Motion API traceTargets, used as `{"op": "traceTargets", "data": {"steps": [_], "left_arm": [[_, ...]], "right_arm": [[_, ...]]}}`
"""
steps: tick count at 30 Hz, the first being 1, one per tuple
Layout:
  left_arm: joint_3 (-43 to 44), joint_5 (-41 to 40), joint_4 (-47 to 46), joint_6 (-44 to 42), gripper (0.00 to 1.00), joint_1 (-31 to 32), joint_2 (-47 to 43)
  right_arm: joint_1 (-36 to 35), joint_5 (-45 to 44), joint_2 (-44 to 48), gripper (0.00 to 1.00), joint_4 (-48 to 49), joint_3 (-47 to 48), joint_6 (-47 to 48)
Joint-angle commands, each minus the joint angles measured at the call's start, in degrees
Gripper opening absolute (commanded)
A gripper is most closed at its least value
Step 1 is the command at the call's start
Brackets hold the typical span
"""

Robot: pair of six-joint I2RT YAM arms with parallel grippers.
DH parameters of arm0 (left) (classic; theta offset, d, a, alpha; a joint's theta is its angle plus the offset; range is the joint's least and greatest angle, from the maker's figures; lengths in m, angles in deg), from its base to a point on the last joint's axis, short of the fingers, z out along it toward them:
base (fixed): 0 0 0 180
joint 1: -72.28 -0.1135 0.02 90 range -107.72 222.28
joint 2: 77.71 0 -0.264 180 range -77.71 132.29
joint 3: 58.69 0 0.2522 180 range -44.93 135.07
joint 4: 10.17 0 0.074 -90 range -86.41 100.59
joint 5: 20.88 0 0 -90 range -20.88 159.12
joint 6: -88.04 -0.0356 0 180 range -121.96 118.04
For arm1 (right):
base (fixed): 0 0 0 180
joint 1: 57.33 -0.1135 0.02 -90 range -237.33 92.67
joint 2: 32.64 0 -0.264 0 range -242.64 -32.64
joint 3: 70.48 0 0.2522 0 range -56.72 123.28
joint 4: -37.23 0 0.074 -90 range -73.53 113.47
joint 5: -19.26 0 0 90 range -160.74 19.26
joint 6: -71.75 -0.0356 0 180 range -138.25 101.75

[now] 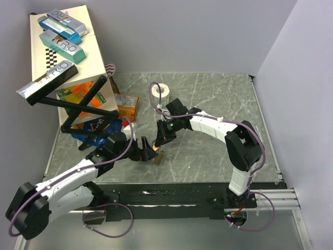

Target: Unlock with the key

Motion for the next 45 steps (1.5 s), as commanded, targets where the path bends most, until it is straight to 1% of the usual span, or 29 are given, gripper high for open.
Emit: {"op": "traceTargets", "data": {"steps": [1, 3, 4, 7, 8, 10, 11, 14, 16, 18, 19, 20, 23, 24, 26, 32, 38, 45], "left_arm": [[1.2, 3.7, -8.7, 1.8, 0.99, -0.1, 5.0], [1.4, 5.6, -11.8, 1.9, 0.98, -0.1, 7.6], [1.7, 7.5, -12.6, 2.0, 0.98, -0.1, 10.4], [3.1, 10.1, -15.8, 1.8, 0.93, 0.5, 15.3], [3.5, 10.4, -16.3, 1.7, 0.88, 0.6, 16.4], [4.7, 11.0, -18.4, 1.6, 0.83, 1.0, 19.6], [5.2, 11.5, -19.1, 1.7, 0.77, 1.2, 20.9], [7.6, 13.2, -22.2, 2.3, 0.65, 1.8, 25.9], [9.9, 13.7, -23.1, 2.5, 0.63, 2.7, 29.6], [11.6, 13.4, -22.3, 2.1, 0.66, 3.2, 31.3], [12.8, 13.0, -21.9, 1.9, 0.7, 3.5, 32.2], [13.0, 12.5, -21.3, 1.8, 0.81, 3.4, 32.1], [13.0, 9.8, -18.7, 1.3, 0.94, 3.4, 30.0], [13.0, 8.5, -17.9, 0.5, 0.95, 3.3, 28.5], [13.0, 7.6, -16.3, -0.1, 0.97, 2.9, 27.0], [12.3, 4.4, -12.7, 0.3, 0.99, 1.8, 21.2], [12.5, 0.7, -7.5, -0.6, 1.0, 1.0, 16.1], [12.6, -1.5, -3.6, -1.3, 0.99, -0.3, 12.2]], "right_arm": [[0.7, -1.1, 6.3, 0.0, -1.4, 3.0, -2.0], [1.8, -1.4, 7.2, 0.0, -1.3, 1.5, -2.6], [2.3, -1.2, 7.6, 0.0, -1.0, 0.7, -3.4], [3.7, -0.8, 9.1, 0.0, 0.4, -1.6, -4.7], [3.9, -1.5, 9.9, 0.0, 0.4, -1.9, -4.8], [4.8, -2.8, 10.5, 0.0, -0.2, -2.3, -4.5], [5.1, -3.4, 10.7, 0.0, -0.8, -2.7, -4.3], [6.9, -4.0, 10.9, 0.0, -1.6, -4.1, -4.2], [7.9, -4.7, 11.2, 0.0, -2.0, -5.0, -3.9], [8.8, -5.5, 11.4, 0.0, -1.6, -6.5, -3.3], [9.7, -5.6, 11.4, 0.0, -1.3, -7.0, -3.2], [10.4, -5.5, 10.8, 0.0, -0.8, -7.6, -3.0], [12.0, -4.9, 9.2, 0.0, 0.7, -7.5, -1.9], [12.1, -4.8, 8.8, 0.0, 1.4, -7.4, -1.1], [12.4, -4.3, 7.1, 0.0, 2.8, -6.4, -0.4], [12.5, -3.7, -0.1, 0.0, 2.9, -0.7, 2.4], [12.5, -1.9, -4.6, 0.0, 7.0, 0.8, 4.4], [12.9, -1.1, -9.9, 0.0, 6.4, 5.6, 11.6]]}}
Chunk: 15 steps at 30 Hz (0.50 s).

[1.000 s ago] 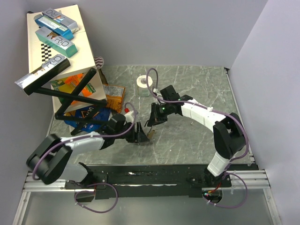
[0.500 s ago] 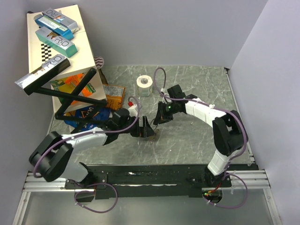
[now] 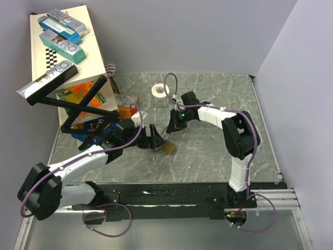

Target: Unlock with the key

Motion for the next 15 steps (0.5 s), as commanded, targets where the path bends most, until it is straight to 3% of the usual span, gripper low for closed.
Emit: {"op": "traceTargets", "data": {"steps": [1, 5, 12, 15], "left_arm": [[1.3, -2.7, 2.8, -1.7, 0.99, -0.7, -2.7], [1.6, -4.1, 5.2, -2.1, 0.96, -0.8, -4.0], [3.9, -5.9, 9.9, -3.2, 0.96, -1.2, -5.4], [5.4, -6.0, 11.5, -3.9, 0.96, -1.3, -5.5]], "right_arm": [[0.1, 0.3, -3.3, 0.0, -0.7, 4.9, 7.6], [0.1, -3.0, -5.5, 0.0, -4.1, 8.6, 11.3], [0.0, -10.0, -3.9, 0.38, -3.8, 7.5, 12.7], [0.0, -11.5, -3.2, 0.49, -4.1, 7.5, 12.2]]}}
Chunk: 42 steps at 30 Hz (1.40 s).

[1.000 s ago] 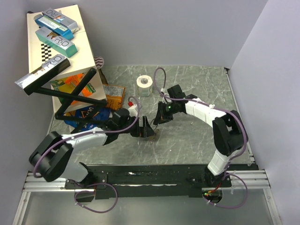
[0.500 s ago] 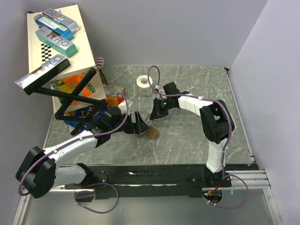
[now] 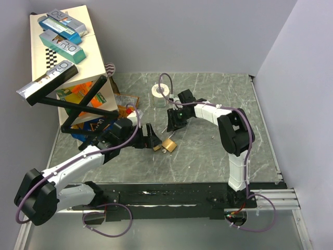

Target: Unlock with the key

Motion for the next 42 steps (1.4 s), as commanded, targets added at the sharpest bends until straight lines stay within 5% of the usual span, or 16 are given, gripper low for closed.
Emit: {"op": "traceTargets", "data": {"steps": [1, 5, 9, 15, 25, 42], "left_arm": [[4.2, -1.2, 3.1, -2.5, 0.96, -0.3, -1.8], [6.2, -2.4, 5.7, -4.1, 0.96, -0.5, -2.6], [9.2, -5.2, 9.8, -5.3, 0.96, -0.9, -2.3], [10.7, -5.9, 14.7, -7.1, 0.96, -1.7, -3.0], [9.6, -5.4, 17.5, -5.9, 0.96, -2.5, -6.7], [6.1, -6.6, 18.4, -6.7, 0.96, -3.9, -13.8]], "right_arm": [[0.3, -3.9, 3.4, 0.51, 1.4, 0.0, 1.6], [0.2, -7.6, 7.9, 0.62, 3.5, -3.2, -3.0], [-0.1, -17.1, 14.2, 0.65, -0.1, -5.8, -11.4], [-6.2, -17.7, 22.4, 0.68, 3.7, -18.3, -23.9], [-19.6, -23.2, 17.6, 0.69, 3.1, -21.4, -39.1], [-17.1, -33.1, 13.0, 0.73, -1.5, -16.7, -42.8]]}}
